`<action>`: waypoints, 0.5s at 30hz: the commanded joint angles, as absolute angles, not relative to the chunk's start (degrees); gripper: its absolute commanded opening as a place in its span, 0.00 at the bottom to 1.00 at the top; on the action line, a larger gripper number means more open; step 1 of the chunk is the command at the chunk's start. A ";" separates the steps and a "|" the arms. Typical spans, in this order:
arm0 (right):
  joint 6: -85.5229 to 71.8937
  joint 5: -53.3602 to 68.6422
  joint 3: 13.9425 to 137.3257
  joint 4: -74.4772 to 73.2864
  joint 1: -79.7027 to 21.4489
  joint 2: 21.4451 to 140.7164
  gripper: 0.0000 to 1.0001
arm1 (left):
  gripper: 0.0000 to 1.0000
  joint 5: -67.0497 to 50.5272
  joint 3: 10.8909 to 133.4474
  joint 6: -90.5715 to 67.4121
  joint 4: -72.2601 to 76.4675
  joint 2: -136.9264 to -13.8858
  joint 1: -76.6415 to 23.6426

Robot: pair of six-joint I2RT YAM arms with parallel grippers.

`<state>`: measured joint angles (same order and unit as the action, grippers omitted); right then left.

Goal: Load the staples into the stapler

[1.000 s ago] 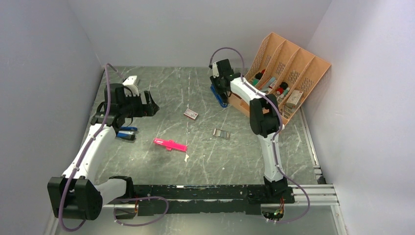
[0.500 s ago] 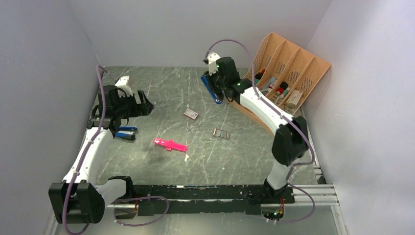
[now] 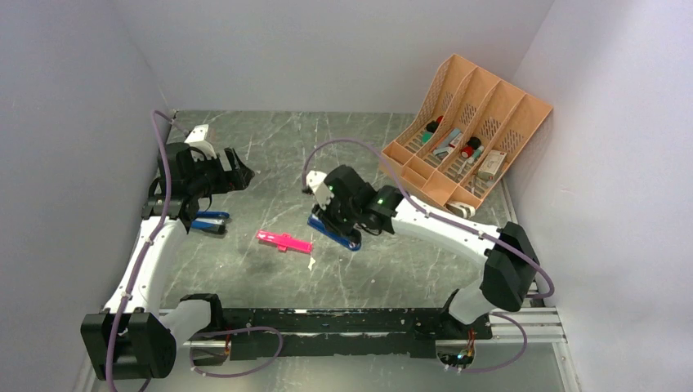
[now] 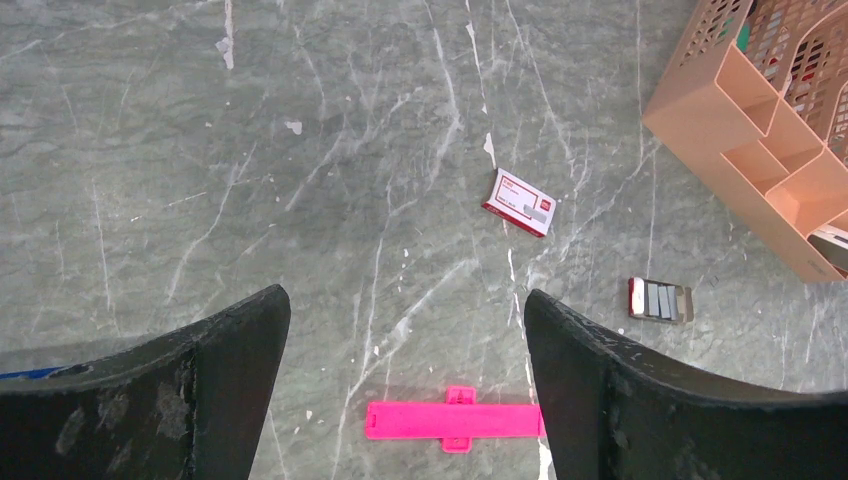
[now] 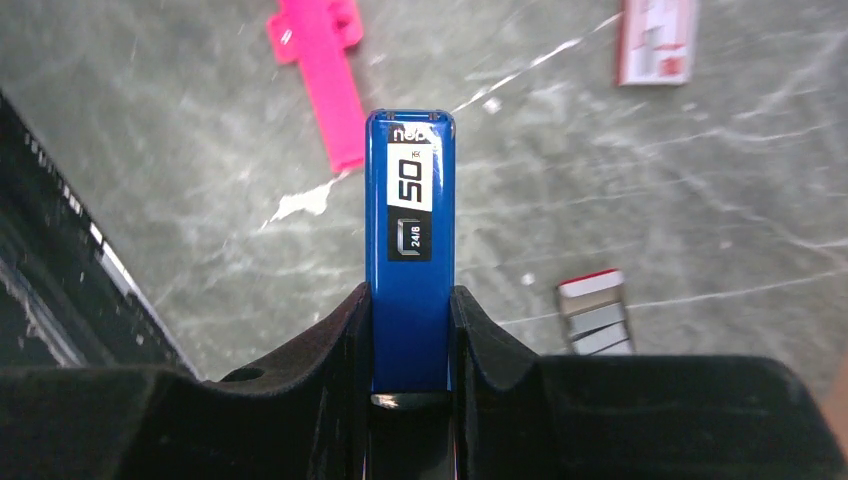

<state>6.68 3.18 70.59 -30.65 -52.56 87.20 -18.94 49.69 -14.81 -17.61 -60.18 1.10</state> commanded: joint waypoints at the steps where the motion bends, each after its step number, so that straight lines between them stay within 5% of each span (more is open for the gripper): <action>1: 8.22 6.62 65.67 -30.49 -56.61 84.61 0.00 | 0.91 -20.38 48.98 -15.30 -15.50 -59.44 1.89; 15: 8.27 7.75 60.87 -21.45 -65.70 92.16 0.00 | 0.90 -19.94 48.97 -15.55 -15.52 -59.63 1.89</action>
<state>7.81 6.35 59.13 -26.68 -64.27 91.18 -19.53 48.90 -15.27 -16.93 -60.20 1.30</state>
